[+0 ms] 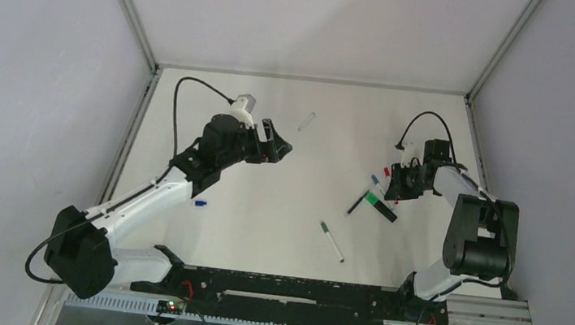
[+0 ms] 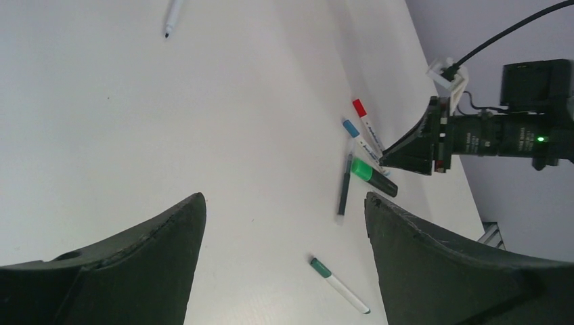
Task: Insert the pens into the pen caps
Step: Place the pen at the center of the board.
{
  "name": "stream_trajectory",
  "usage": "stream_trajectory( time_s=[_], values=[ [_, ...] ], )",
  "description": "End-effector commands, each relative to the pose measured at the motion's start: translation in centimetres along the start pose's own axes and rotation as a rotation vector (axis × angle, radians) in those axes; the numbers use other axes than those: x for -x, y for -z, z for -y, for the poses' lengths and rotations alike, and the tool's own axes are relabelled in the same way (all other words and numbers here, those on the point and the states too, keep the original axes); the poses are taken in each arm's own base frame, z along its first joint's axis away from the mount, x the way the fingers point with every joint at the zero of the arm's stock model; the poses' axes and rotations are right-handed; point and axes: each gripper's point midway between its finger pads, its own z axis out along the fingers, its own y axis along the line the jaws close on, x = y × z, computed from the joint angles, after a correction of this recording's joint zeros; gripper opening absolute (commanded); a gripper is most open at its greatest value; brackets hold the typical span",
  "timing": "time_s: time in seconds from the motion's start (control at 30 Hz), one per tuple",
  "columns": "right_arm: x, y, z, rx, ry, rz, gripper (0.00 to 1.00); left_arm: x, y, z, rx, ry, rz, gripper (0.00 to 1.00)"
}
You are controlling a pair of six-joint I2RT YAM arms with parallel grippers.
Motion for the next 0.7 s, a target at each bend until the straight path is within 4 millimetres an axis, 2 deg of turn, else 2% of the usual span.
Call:
stream_trajectory(
  time_s=[0.0, 0.13, 0.3, 0.47, 0.57, 0.6, 0.67],
  values=[
    [2.4, 2.1, -0.5, 0.01, 0.026, 0.086, 0.34, 2.4, -0.6, 1.6, -0.044, 0.0, 0.021, 0.89],
    [3.0, 3.6, -1.3, 0.051, 0.037, 0.125, 0.35, 2.3, -2.2, 0.3, 0.008, -0.01, -0.024, 0.87],
    [3.7, 5.5, -2.5, 0.13, 0.04, 0.189, 0.35, 3.5, -5.7, -1.8, 0.106, 0.009, -0.091, 0.75],
    [4.3, 6.9, -3.4, 0.181, 0.039, 0.245, 0.35, 4.2, -11.1, -4.0, 0.164, 0.063, -0.155, 0.64],
    [4.5, 7.5, -3.4, 0.196, 0.025, 0.267, 0.35, 5.2, -14.8, -4.7, 0.168, 0.098, -0.163, 0.56],
    [4.6, 7.6, -3.3, 0.202, 0.017, 0.273, 0.35, 4.9, -16.4, -5.5, 0.192, 0.114, -0.175, 0.53],
    [4.6, 7.9, -3.1, 0.207, -0.002, 0.283, 0.35, 6.2, -18.3, -5.8, 0.211, 0.13, -0.154, 0.5]
  ],
)
